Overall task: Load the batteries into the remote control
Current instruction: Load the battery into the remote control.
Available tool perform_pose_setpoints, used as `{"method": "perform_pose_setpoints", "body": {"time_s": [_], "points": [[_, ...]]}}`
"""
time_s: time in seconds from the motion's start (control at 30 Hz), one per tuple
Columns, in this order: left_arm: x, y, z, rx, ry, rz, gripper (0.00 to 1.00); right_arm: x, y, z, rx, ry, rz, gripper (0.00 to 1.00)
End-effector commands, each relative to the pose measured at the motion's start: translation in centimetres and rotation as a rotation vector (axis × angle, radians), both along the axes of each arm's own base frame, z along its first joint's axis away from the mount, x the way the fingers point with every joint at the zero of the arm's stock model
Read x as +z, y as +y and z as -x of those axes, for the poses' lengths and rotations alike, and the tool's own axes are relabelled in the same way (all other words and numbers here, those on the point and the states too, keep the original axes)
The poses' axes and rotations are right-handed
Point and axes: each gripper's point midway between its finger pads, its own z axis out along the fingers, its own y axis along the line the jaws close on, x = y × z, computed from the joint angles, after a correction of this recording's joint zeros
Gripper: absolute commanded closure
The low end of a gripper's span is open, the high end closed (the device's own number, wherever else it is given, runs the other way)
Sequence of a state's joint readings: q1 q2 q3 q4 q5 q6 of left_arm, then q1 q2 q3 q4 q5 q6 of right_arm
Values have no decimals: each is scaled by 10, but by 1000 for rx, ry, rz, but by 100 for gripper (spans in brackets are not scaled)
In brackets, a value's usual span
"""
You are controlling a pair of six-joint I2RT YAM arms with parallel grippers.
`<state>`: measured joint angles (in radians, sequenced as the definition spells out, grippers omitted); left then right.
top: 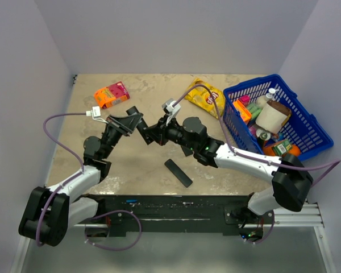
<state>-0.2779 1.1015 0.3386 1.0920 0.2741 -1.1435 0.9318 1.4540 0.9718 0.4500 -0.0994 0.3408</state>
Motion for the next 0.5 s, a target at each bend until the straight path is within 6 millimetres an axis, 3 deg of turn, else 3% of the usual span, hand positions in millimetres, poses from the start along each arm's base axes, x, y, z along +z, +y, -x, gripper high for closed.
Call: {"method": "perform_pose_setpoints", "body": {"time_s": [0.0, 0.47], "points": [[40, 2, 3, 8, -114, 60, 100, 11, 5, 2, 10, -31, -42, 98], [42, 2, 3, 6, -119, 78, 100, -3, 6, 7, 30, -11, 10, 94]]}}
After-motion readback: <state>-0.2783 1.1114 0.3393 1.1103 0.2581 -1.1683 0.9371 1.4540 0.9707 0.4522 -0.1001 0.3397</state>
